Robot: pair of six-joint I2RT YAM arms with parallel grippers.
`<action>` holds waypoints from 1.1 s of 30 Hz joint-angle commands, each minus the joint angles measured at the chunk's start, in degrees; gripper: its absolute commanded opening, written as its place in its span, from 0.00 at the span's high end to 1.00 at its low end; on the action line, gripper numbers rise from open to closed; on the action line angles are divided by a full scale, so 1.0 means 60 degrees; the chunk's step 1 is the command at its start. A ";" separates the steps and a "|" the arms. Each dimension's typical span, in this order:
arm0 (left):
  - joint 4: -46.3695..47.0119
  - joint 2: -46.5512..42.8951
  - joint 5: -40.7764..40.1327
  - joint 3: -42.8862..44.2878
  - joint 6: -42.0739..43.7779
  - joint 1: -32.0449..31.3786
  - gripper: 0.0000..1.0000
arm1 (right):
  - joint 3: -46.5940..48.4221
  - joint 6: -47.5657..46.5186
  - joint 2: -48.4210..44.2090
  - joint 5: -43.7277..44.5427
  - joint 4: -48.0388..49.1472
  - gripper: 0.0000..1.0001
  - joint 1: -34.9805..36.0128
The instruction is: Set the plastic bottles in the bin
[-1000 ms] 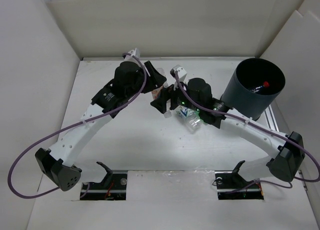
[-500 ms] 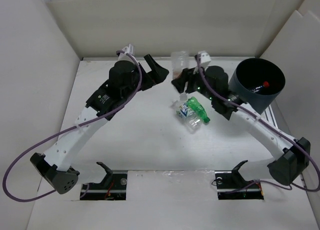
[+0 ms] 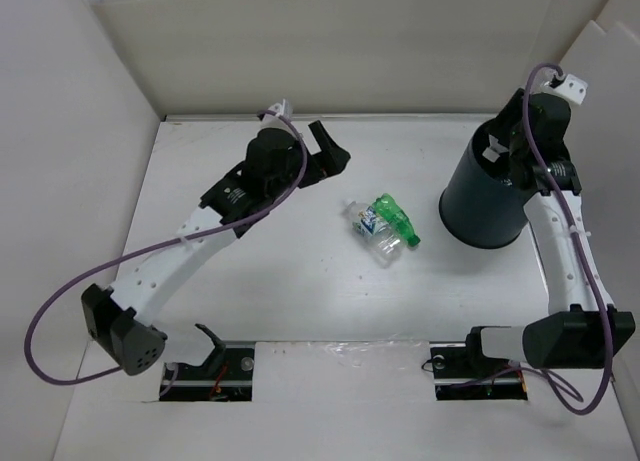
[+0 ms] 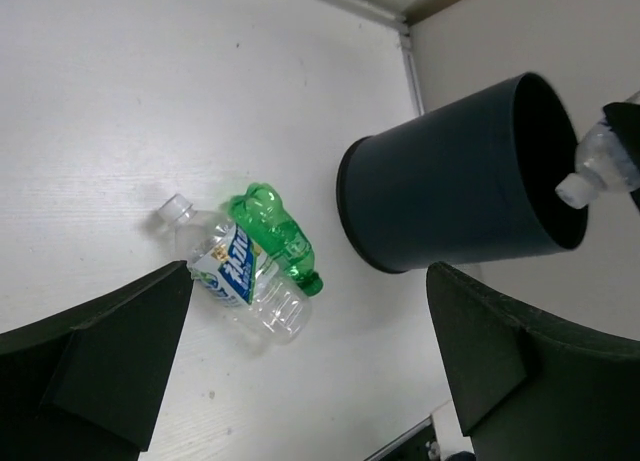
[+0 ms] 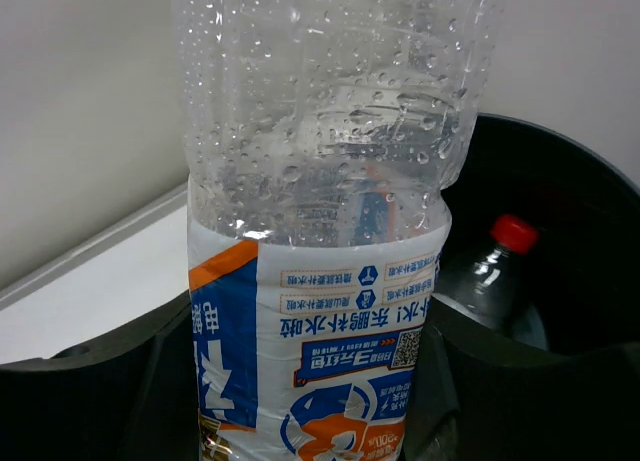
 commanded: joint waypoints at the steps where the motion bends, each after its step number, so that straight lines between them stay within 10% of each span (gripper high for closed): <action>1: 0.0605 0.0699 0.0513 -0.0026 0.0094 -0.0063 0.00 | 0.0139 0.0272 -0.0028 0.0793 -0.0542 0.84 -0.0279; 5: 0.0268 0.1461 0.0513 0.0078 -0.0331 -0.0063 0.00 | 0.0226 0.0462 -0.0028 0.1599 -0.1010 0.01 -0.0382; 17: -0.1738 0.4054 -0.0674 0.1411 -0.2118 -0.1337 0.00 | 0.1165 0.0902 -0.0217 0.2626 -0.2389 0.01 -0.0485; 33: -0.1549 0.6148 -0.0572 0.1703 -0.3247 -0.1044 0.00 | -0.0665 -0.0343 -0.2577 -0.3231 -0.0471 0.01 -0.0222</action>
